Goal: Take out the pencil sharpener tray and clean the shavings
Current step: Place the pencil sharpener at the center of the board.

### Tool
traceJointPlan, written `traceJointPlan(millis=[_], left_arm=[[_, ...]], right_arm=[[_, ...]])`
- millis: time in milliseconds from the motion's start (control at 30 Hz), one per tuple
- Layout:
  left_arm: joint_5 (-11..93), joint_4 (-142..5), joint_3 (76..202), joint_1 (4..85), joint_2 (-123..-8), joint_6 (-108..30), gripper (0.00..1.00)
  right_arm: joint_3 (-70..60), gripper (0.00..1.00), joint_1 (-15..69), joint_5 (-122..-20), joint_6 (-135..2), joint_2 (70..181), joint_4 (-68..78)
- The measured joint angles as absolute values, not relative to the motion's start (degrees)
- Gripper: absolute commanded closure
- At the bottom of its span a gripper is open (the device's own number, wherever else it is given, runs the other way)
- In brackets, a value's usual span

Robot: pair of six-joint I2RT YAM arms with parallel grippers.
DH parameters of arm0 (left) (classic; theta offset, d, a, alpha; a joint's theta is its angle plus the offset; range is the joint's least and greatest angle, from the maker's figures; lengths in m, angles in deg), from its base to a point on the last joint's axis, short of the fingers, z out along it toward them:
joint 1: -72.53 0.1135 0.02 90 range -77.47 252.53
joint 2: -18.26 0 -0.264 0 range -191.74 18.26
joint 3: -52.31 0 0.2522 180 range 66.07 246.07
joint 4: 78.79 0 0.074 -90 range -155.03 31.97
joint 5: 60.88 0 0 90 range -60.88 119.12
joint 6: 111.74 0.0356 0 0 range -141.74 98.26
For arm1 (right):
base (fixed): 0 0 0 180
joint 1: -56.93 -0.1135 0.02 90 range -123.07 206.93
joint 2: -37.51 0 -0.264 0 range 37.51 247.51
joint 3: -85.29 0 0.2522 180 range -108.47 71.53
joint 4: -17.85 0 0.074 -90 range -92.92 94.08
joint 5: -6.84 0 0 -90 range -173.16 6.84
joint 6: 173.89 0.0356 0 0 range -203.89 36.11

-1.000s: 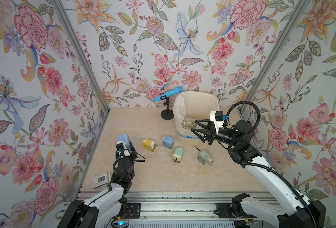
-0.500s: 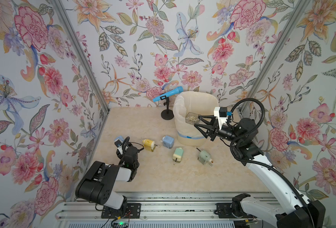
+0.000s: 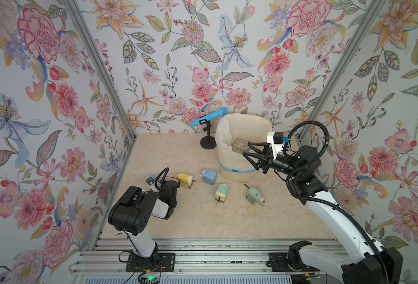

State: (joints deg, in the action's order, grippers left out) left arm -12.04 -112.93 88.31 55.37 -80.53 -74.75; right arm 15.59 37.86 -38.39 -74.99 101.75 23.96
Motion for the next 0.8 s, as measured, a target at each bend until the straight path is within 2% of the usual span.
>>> traceJointPlan(millis=[300,567,800], left_arm=[[-10.1,-106.0,94.6,55.3,-81.2,-74.7,0.25],[-10.1,-101.0,97.1,55.1,-81.6,-75.1,0.18],[-10.3,-99.5,96.3,53.4,-80.1,-74.4,0.07]], right_arm=[[15.6,0.59,37.9,-38.4,-74.1,101.8,25.3],[15.6,0.58,38.0,-38.4,-74.0,101.8,25.4],[15.6,0.57,38.6,-38.4,-74.0,101.8,25.4]])
